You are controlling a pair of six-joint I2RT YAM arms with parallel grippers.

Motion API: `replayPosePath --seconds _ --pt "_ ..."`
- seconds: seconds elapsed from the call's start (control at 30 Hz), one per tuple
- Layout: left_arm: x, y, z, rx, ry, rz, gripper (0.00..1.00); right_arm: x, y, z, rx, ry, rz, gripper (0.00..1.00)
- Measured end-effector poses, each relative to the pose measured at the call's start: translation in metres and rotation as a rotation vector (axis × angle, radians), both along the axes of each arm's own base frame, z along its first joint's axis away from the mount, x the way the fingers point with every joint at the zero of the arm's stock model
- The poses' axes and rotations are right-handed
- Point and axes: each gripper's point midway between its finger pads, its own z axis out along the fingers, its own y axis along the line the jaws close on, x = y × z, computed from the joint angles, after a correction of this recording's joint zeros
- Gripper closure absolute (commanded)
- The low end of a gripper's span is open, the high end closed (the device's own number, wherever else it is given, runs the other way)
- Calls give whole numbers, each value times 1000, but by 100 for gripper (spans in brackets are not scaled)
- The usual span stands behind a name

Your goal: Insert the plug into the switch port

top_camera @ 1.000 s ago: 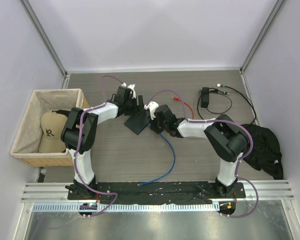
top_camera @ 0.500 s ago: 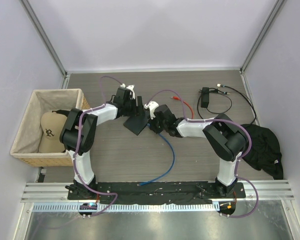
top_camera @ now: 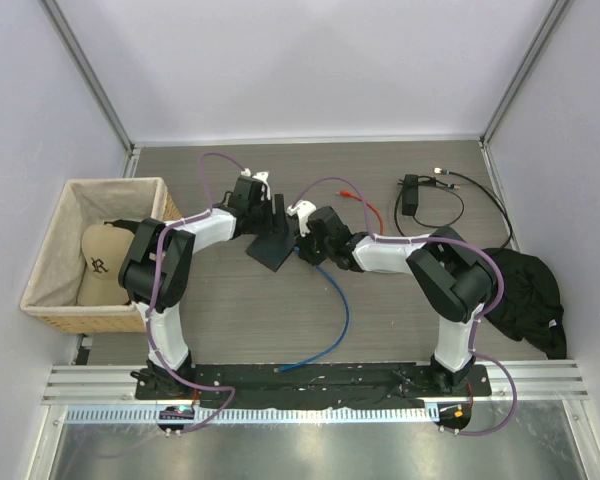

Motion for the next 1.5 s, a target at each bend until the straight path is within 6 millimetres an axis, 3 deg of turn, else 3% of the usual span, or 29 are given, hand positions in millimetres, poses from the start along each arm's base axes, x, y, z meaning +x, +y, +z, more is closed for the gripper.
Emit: replayPosePath --seconds 1.5 --pt "-4 -11 6 68 -44 -53 30 5 3 -2 -8 -5 18 99"
